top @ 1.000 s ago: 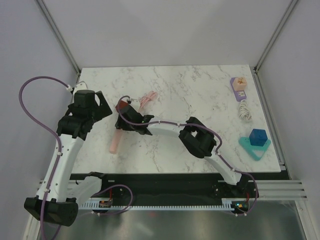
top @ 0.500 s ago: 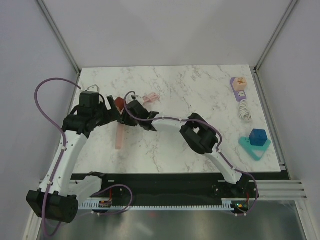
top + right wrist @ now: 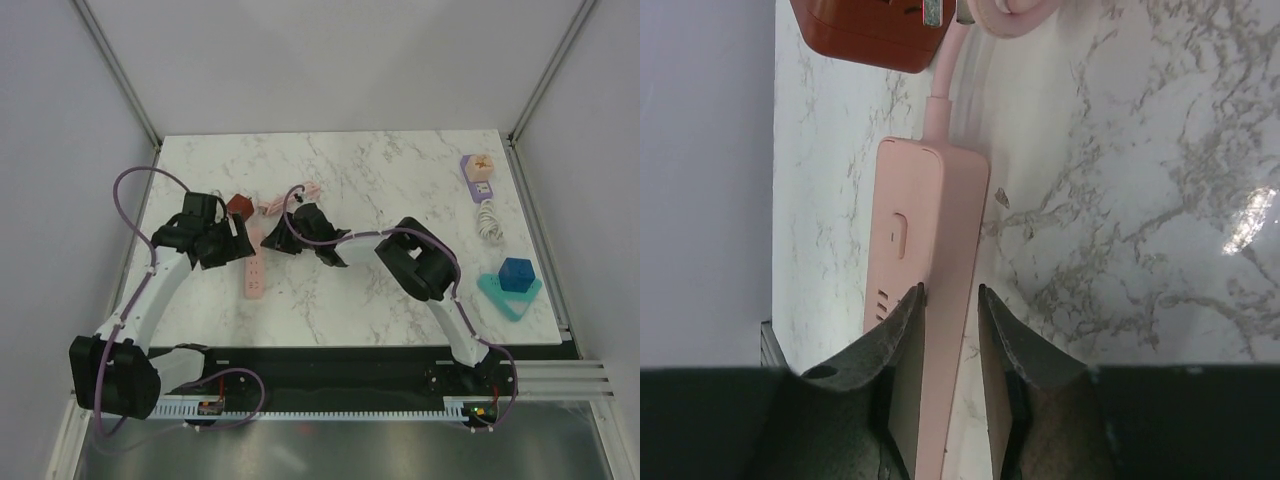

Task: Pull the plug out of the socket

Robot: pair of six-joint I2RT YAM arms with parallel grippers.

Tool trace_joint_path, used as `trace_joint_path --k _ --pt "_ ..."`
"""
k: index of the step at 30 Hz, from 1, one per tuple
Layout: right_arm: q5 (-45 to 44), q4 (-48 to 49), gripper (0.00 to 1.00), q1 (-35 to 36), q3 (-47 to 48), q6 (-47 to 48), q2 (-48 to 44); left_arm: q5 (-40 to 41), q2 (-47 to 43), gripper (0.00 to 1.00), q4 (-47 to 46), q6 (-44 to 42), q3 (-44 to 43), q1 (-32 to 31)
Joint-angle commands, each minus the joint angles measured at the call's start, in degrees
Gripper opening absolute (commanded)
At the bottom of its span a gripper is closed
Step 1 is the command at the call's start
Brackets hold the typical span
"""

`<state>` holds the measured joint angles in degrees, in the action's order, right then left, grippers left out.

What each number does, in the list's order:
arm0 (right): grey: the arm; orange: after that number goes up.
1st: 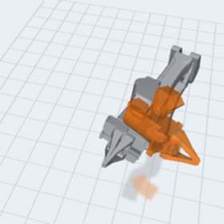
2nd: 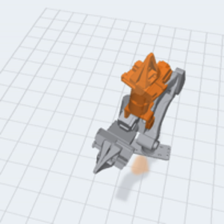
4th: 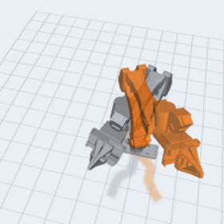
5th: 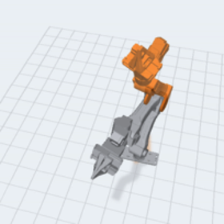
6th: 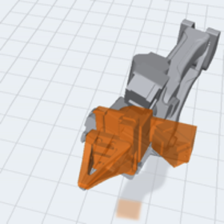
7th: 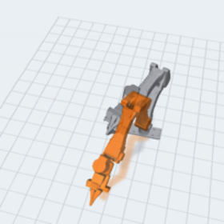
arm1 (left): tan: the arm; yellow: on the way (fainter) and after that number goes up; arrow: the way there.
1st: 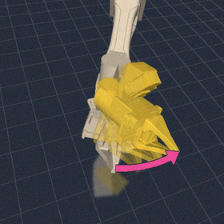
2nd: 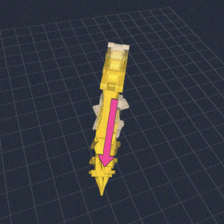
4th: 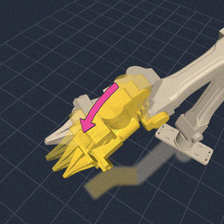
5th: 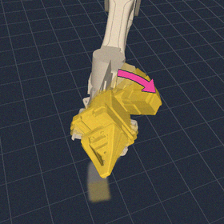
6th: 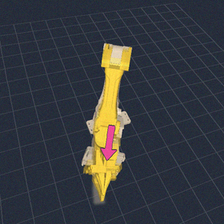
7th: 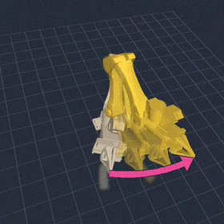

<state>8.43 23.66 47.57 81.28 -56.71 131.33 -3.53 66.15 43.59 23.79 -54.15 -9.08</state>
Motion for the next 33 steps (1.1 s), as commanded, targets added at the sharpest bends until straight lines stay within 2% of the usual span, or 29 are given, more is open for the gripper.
trace_joint_path --k 1,5,11,16,20,22,23,26,28,29,30,33 --pt "1.86 -3.19 0.00 -0.90 -3.31 3.97 2.27 -1.84 1.87 0.82 -3.95 1.16 2.55 -0.50" --pt "1.24 -1.16 0.01 -1.16 -6.56 5.73 -2.46 1.94 1.09 0.83 -4.13 1.00 2.65 -1.29" --pt "2.91 -5.46 0.19 -1.87 -5.43 10.47 -8.71 3.35 1.09 0.84 -4.39 0.64 2.29 -1.29" --pt "0.89 -10.73 0.27 -1.96 -5.34 14.68 -14.51 4.92 1.52 0.84 -5.36 1.26 2.73 -1.38" --pt "2.21 -12.50 0.40 -2.48 -5.34 15.49 -16.28 7.31 3.19 0.83 -6.77 0.29 3.26 -1.38" --pt "3.43 -12.50 0.45 -2.66 -5.34 15.92 -16.19 7.48 3.90 0.80 -6.51 -0.06 2.74 -1.38" --pt "4.05 -12.59 0.50 -2.75 -3.86 16.01 -15.67 8.18 3.81 0.80 -6.16 0.29 2.56 -1.38" --pt "5.29 -14.17 0.62 -1.88 0.53 14.10 -12.24 11.24 -0.92 0.80 -6.33 3.01 3.26 -1.38" --pt "2.93 -15.83 0.68 -0.65 3.00 13.21 -9.52 13.45 -6.19 0.80 -6.24 3.72 3.35 -1.38" --pt "-0.05 -17.06 0.77 0.75 5.97 12.77 -8.55 14.94 -7.69 0.80 -5.98 3.81 3.26 -1.38" --pt "-1.12 -18.55 0.82 1.46 7.39 12.07 -6.54 15.48 -9.44 0.80 -5.72 4.07 3.09 -1.38" --pt "-3.24 -20.05 0.92 3.84 13.37 9.87 -1.98 16.27 -13.85 0.80 -4.40 3.90 1.60 -1.29"
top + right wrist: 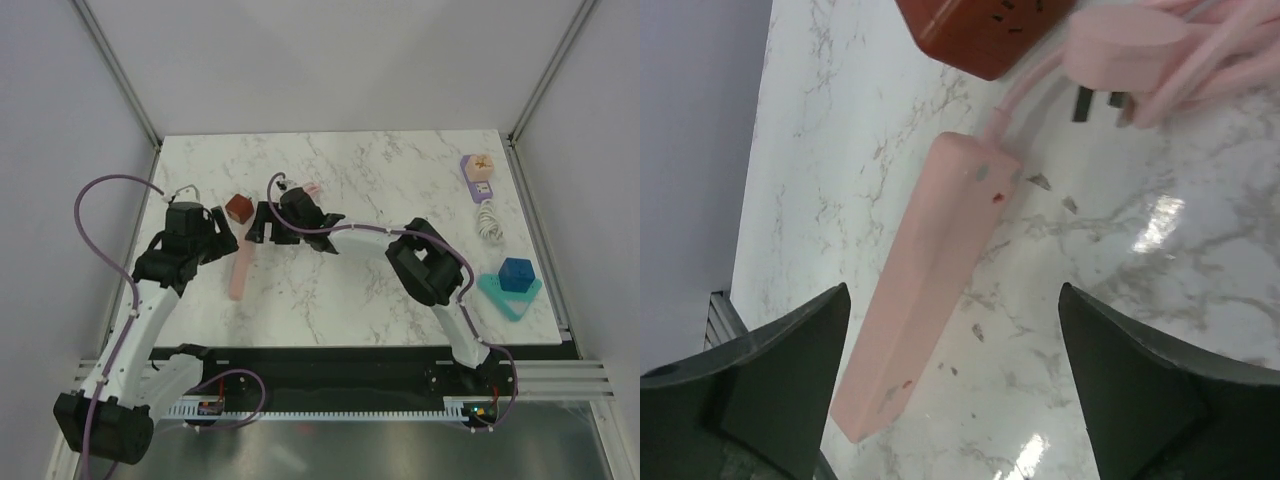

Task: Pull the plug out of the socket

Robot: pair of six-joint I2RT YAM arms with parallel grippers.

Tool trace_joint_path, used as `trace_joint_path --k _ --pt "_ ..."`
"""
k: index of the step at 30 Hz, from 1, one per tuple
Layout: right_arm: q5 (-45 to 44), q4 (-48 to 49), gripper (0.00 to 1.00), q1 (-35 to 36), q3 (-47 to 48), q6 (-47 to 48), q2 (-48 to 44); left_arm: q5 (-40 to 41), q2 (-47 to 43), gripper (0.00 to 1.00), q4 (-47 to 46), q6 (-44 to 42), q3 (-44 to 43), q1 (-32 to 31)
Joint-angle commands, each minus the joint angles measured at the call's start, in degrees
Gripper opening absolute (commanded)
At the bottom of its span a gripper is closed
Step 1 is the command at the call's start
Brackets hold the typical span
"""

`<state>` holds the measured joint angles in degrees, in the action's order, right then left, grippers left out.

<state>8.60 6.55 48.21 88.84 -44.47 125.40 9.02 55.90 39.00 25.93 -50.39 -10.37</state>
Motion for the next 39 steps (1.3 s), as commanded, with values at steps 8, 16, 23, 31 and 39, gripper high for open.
trace_joint_path --k 8,16,23,31,39 --pt "-14.83 -15.95 0.91 7.69 21.20 -3.61 13.11 3.82 -5.71 0.80 2.48 -0.44 -4.63 0.00" --pt "-15.82 -18.32 0.07 6.99 22.97 -4.92 16.02 -0.75 -5.19 0.79 2.39 -1.23 -4.63 0.00" --pt "-5.01 10.53 0.00 3.92 -11.81 -14.04 -4.43 -7.51 -4.31 0.79 1.61 -5.19 -4.28 0.00" --pt "-2.10 33.77 0.00 2.60 -41.16 -26.01 -13.17 -17.79 3.05 0.78 -1.12 -6.86 -3.22 -0.17" --pt "-3.68 43.19 0.10 2.60 -50.16 -27.86 -12.64 -15.88 11.86 0.75 -0.77 -6.60 -2.34 -8.24"
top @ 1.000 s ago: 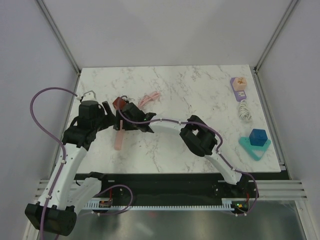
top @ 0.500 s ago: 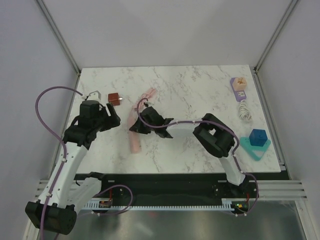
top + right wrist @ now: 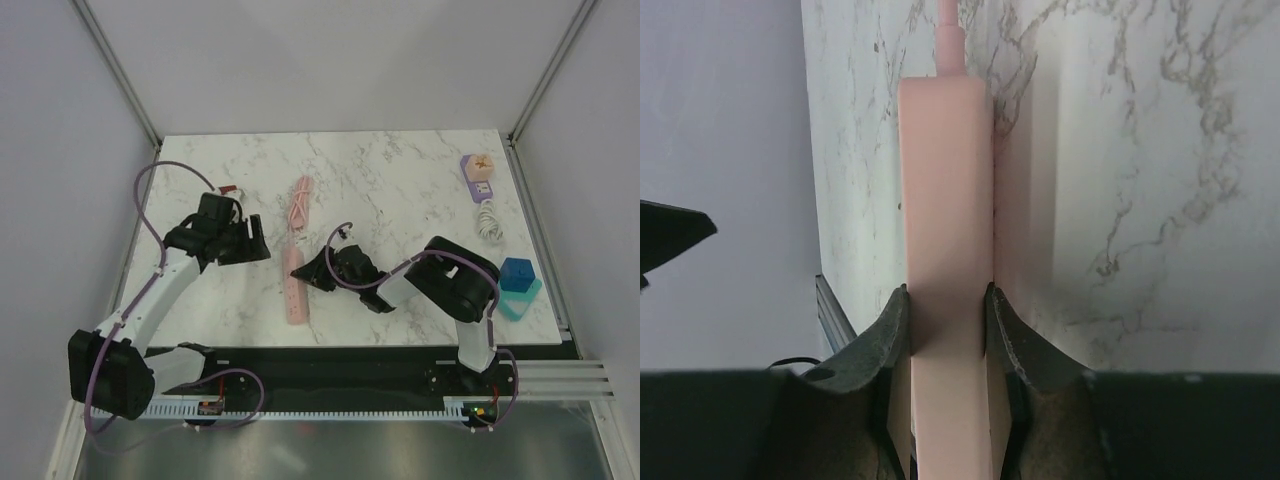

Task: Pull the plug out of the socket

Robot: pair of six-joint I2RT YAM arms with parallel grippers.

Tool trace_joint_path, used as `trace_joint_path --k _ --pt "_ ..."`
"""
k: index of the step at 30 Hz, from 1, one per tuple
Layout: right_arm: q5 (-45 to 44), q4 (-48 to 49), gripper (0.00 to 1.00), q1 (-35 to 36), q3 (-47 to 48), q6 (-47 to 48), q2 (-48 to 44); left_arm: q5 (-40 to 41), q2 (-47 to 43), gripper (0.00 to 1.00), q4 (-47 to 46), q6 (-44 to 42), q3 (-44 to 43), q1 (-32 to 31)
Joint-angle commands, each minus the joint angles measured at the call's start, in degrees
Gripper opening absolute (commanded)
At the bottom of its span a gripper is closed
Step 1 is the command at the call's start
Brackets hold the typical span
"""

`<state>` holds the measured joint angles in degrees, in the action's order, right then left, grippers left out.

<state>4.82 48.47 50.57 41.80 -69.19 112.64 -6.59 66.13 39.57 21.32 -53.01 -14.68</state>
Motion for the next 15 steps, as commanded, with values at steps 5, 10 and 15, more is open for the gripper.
trace_joint_path --k 5,10,15 --pt "2.65 5.92 0.12 -1.87 -5.68 -5.16 1.61 3.16 5.94 0.80 -3.27 2.67 2.65 -12.56" --pt "4.06 7.25 0.10 -3.72 -6.47 -5.26 1.44 2.12 6.65 0.86 -7.83 6.97 7.04 -16.87" --pt "5.28 7.69 0.09 -3.63 -5.68 -5.43 2.23 0.70 7.17 0.86 -13.55 10.05 9.24 -20.39"
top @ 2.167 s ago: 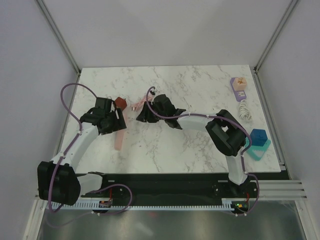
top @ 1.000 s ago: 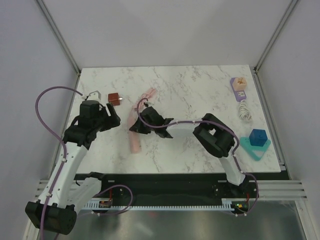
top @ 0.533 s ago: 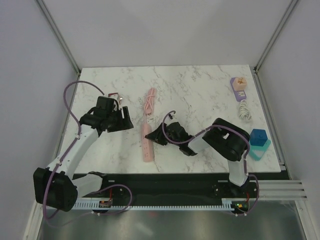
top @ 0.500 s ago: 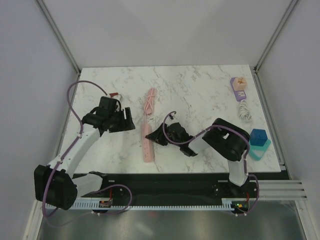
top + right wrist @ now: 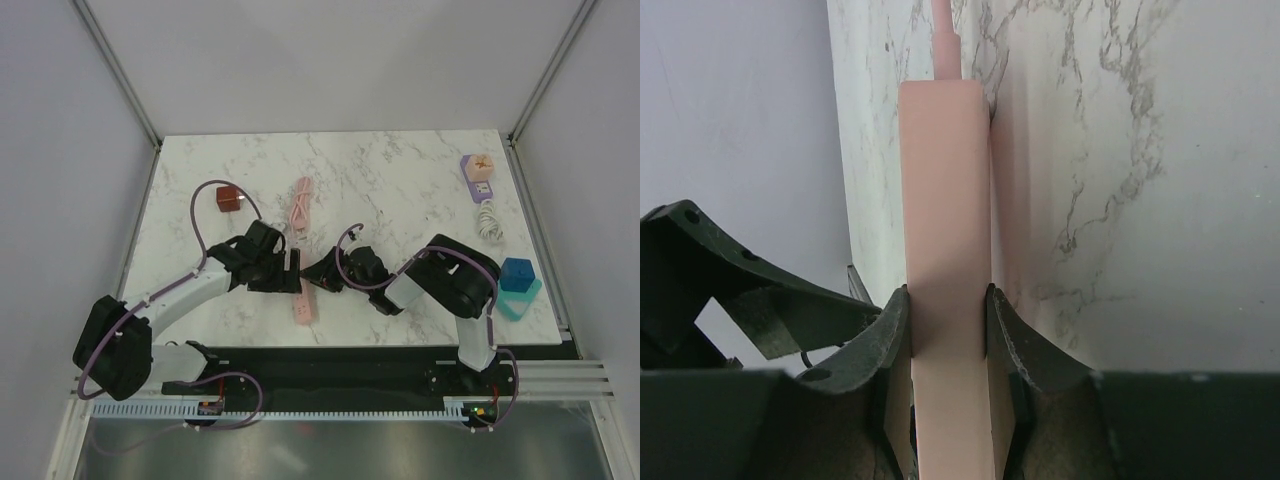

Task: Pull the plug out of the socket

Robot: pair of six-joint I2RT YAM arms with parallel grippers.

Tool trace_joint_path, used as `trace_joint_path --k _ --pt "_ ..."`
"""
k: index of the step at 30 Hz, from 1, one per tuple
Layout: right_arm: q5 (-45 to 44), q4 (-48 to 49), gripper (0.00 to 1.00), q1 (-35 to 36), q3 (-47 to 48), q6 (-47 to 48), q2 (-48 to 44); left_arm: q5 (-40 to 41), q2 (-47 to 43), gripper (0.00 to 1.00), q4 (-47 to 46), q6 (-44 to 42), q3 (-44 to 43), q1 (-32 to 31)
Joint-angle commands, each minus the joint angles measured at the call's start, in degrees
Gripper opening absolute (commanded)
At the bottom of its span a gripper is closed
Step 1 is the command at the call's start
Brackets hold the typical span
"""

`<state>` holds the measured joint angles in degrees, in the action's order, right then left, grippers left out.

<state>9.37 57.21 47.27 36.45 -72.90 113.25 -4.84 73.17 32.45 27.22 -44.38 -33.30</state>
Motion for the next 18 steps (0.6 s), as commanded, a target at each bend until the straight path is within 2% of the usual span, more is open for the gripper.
trace_joint_path --k 1,6,9,12,15,16,18 --pt "0.83 -0.87 0.09 -0.42 -0.06 -1.89 1.71 -1.66 0.13 0.86 -7.13 5.02 1.39 -2.64" --pt "1.09 -0.87 0.09 -0.42 -0.15 -1.98 1.80 -2.28 0.39 0.88 -10.21 6.70 3.16 -4.40" --pt "1.27 -0.52 0.09 -0.42 -0.15 -2.15 1.71 -1.84 3.47 0.88 -10.12 7.67 2.81 -4.93" --pt "1.27 -0.78 0.11 -0.33 0.03 -1.98 1.62 -1.75 6.46 0.84 -10.12 8.20 2.37 -5.72" --pt "1.01 -2.45 0.18 -0.42 0.99 -0.84 1.10 0.96 7.60 0.72 -9.16 9.07 2.20 -5.99" --pt "0.92 -3.59 0.19 -0.33 1.34 -0.40 0.66 3.58 7.95 0.62 -7.33 9.08 1.84 -5.99" --pt "0.74 -6.04 0.25 -0.86 3.70 1.79 0.13 6.75 8.83 0.51 -4.86 8.55 0.45 -5.99"
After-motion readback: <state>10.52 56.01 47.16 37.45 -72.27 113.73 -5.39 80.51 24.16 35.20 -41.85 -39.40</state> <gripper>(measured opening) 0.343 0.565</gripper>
